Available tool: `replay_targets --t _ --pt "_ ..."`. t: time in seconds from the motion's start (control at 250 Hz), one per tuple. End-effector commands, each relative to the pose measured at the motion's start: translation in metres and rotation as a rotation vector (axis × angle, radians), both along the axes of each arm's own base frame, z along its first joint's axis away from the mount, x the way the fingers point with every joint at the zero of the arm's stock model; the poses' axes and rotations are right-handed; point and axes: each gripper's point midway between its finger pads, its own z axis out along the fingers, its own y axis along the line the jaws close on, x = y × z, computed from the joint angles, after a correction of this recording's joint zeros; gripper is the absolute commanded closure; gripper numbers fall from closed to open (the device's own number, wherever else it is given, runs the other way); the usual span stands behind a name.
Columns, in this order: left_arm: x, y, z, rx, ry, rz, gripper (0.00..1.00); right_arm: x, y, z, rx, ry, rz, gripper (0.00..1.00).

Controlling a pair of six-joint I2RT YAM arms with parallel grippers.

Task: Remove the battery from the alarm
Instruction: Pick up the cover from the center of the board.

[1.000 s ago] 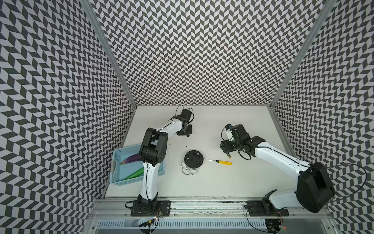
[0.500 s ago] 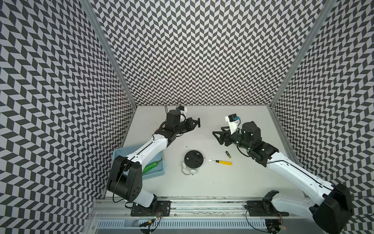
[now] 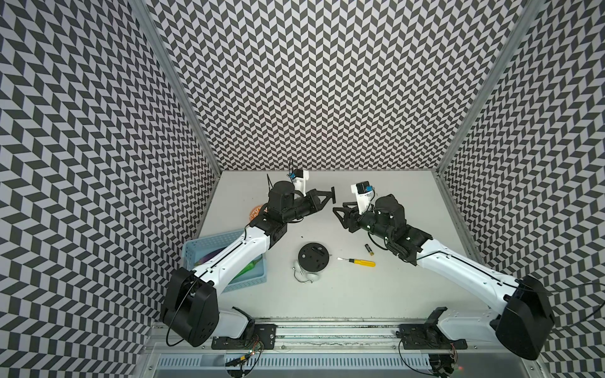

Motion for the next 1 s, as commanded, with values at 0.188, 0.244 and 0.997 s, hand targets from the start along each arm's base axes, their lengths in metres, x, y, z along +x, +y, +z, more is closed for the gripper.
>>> replay_targets --t 0.188,0.244,0.997 --pt "-0.010 -0.006 0.007 -0.028 -0.019 -0.005 0.95 0.004 0.010 0.031 0.089 -0.068 0.021 0.62" --pt "-0.012 -0.007 0.010 -0.034 -0.025 -0.008 0.95 0.005 0.010 0.030 0.087 -0.066 0.017 0.65" --pt "-0.040 0.011 0.036 -0.072 0.082 -0.037 0.40 -0.007 -0.011 0.017 -0.545 -0.629 -0.073 1.00"
